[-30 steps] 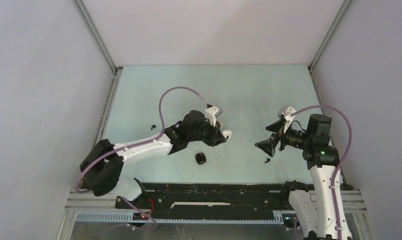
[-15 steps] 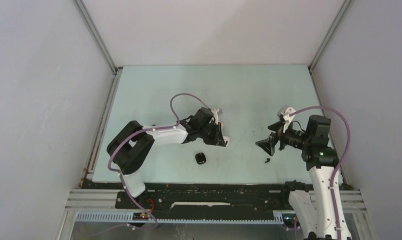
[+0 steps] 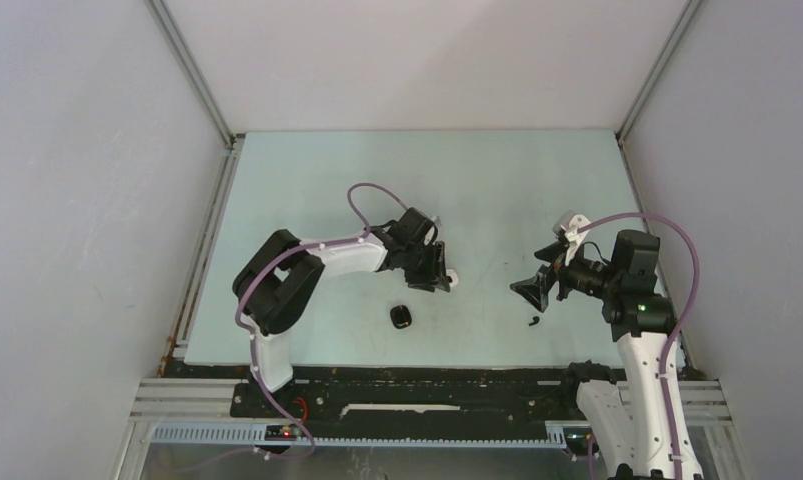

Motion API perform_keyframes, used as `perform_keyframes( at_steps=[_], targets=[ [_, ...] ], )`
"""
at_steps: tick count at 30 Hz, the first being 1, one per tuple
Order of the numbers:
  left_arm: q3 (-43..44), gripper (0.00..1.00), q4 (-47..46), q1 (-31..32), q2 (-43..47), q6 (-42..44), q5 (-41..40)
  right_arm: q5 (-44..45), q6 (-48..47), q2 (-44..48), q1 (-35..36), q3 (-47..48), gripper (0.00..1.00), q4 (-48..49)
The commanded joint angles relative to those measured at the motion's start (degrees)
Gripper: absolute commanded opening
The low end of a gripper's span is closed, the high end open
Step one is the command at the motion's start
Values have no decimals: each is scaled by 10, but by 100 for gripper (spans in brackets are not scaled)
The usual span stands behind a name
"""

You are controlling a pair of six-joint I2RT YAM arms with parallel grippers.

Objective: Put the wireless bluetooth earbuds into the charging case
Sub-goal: Place the charging case at the center of the board, then pick up the charging case at the center of the board.

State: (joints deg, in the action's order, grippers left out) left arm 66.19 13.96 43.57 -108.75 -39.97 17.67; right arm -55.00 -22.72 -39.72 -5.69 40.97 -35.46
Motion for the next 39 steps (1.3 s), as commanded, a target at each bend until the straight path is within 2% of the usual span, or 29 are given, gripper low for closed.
perform_keyframes(
  at_steps=[1,6,11,14,17,20,22,23,26,28,30,33,39],
  targets=[
    [24,50,64,-8,6,21,-34,3,-7,6,2,0,99,9],
    [6,52,122,-8,55,45,-58,2,-11,4,3,0,99,5],
    [-32,55,162,-9,171,106,-122,-15,-13,-2,7,-6,100,10],
    [-32,56,156,-8,260,158,-161,-44,-9,-10,10,-9,100,17],
    [-64,60,93,-8,363,215,-253,-70,-12,-37,27,-19,100,29],
    [-154,79,-25,-16,467,248,-371,-29,-48,-92,86,-4,97,11],
    [-216,90,-101,-34,512,241,-386,34,-49,-119,141,12,90,14],
    [-235,93,-115,-46,525,237,-385,65,-46,-130,171,17,87,20],
    [-238,98,-80,-69,512,229,-375,129,-55,-167,265,29,82,33],
    [-195,93,-2,-73,469,221,-362,152,-66,-196,310,41,78,36],
    [-161,87,65,-71,429,203,-312,165,-62,-219,332,58,75,40],
    [-195,83,74,-51,417,154,-260,166,-65,-225,336,67,73,35],
    [-291,81,38,31,436,54,-274,168,-71,-152,292,38,74,40]
  ],
)
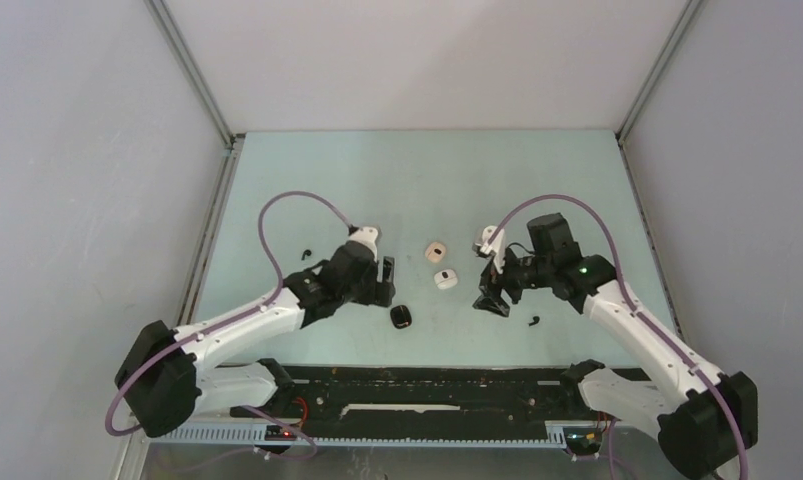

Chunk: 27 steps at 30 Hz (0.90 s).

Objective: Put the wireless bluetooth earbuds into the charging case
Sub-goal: Pick up the charging case at the center of the board.

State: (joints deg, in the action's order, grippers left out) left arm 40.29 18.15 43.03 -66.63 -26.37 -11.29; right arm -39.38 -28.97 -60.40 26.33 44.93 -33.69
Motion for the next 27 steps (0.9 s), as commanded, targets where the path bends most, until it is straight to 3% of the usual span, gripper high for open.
perform_keyframes(
  at_steps=[1,6,12,20,27],
  targets=[
    [-39,81,-9,50,12,-94,16,14,-9,64,-33,-6,74,25],
    [-54,75,-37,114,-24,-130,0,48,-17,80,-35,-18,75,33],
    [-37,71,-59,149,-98,-144,15,92,-30,73,-35,-18,73,35],
    [20,71,-78,174,-184,-124,34,77,-29,97,-69,-27,73,33],
    [44,70,-64,187,-200,-135,49,63,-28,106,-86,-27,73,28]
  ],
)
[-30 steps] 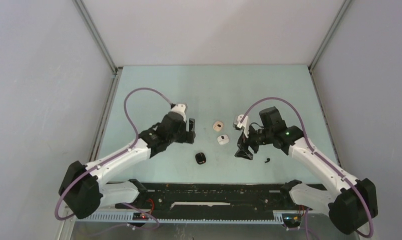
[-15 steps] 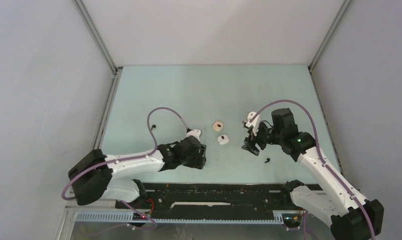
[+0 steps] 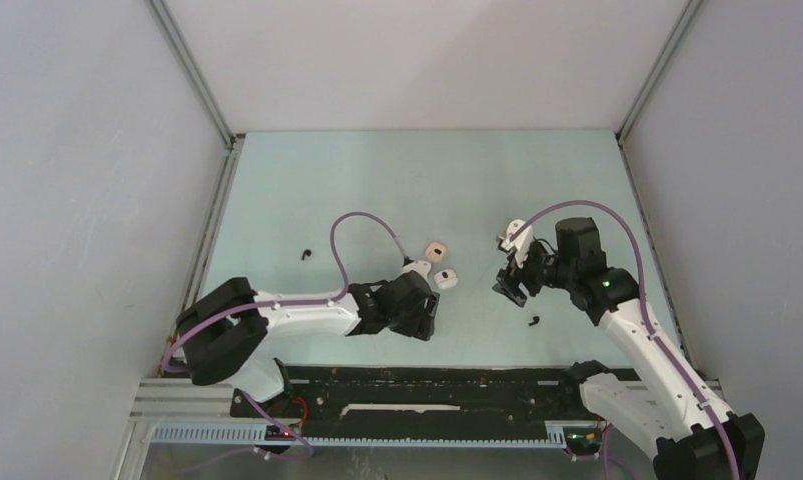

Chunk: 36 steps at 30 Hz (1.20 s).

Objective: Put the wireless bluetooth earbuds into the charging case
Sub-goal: Pick up the charging case at the center of the board.

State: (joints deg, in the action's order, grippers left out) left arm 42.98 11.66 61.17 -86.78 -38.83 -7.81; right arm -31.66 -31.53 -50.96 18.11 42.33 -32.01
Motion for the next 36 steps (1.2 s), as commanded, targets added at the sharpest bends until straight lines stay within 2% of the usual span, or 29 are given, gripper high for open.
perform_keyframes(
  at_steps=[1,9,13,17,19,21,25,28,32,36],
  targets=[
    [16,70,2,6,5,-15,17,-16,-3,12,-5,-1,73,10],
    [-1,71,-6,9,47,-13,19,-20,-3,4,-6,-1,73,7],
    [9,71,68,9,107,-5,18,-39,6,7,-9,-1,73,5],
    [32,72,185,-4,201,27,-87,-56,65,1,2,-1,68,35],
    [40,73,226,-40,239,40,-112,-35,117,-19,27,5,66,56],
    [37,73,249,-98,275,45,-109,-20,130,-55,66,28,65,48],
    [-11,73,212,-211,357,72,-91,11,130,-154,153,85,64,24],
    [-40,74,170,-246,404,90,-109,-11,139,-224,184,125,66,18],
    [-35,78,207,-282,420,110,-189,-26,162,-295,205,165,66,38],
    [-56,79,181,-315,435,109,-171,25,190,-372,253,214,64,36]
  ],
)
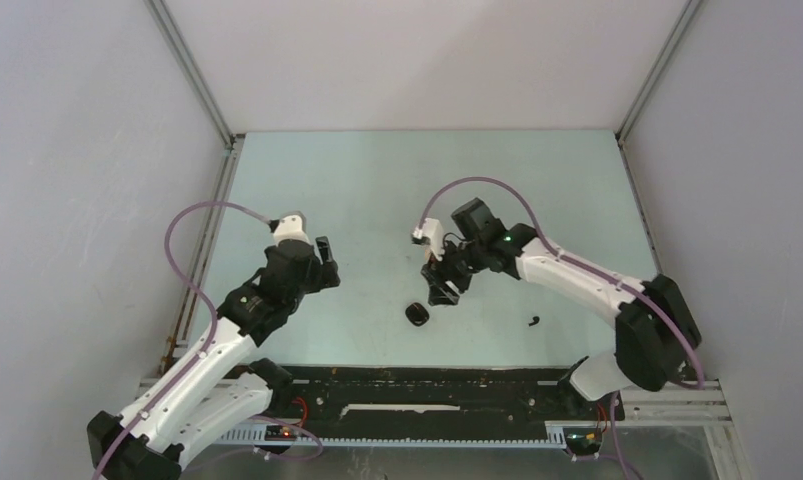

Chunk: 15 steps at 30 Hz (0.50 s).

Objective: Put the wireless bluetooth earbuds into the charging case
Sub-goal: Pick up the charging case at the center of the board.

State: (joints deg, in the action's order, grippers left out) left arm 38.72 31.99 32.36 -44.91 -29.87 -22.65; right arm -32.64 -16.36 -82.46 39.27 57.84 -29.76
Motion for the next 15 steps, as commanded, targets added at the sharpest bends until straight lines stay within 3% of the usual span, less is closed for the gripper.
perform_keyframes(
  at_steps=[1,15],
  targets=[
    [-13,79,-24,-35,16,20,-10,56,47,-77,62,75,63,2],
    [-10,80,-11,-72,18,23,-15,212,107,-207,155,114,79,-10]
  ],
)
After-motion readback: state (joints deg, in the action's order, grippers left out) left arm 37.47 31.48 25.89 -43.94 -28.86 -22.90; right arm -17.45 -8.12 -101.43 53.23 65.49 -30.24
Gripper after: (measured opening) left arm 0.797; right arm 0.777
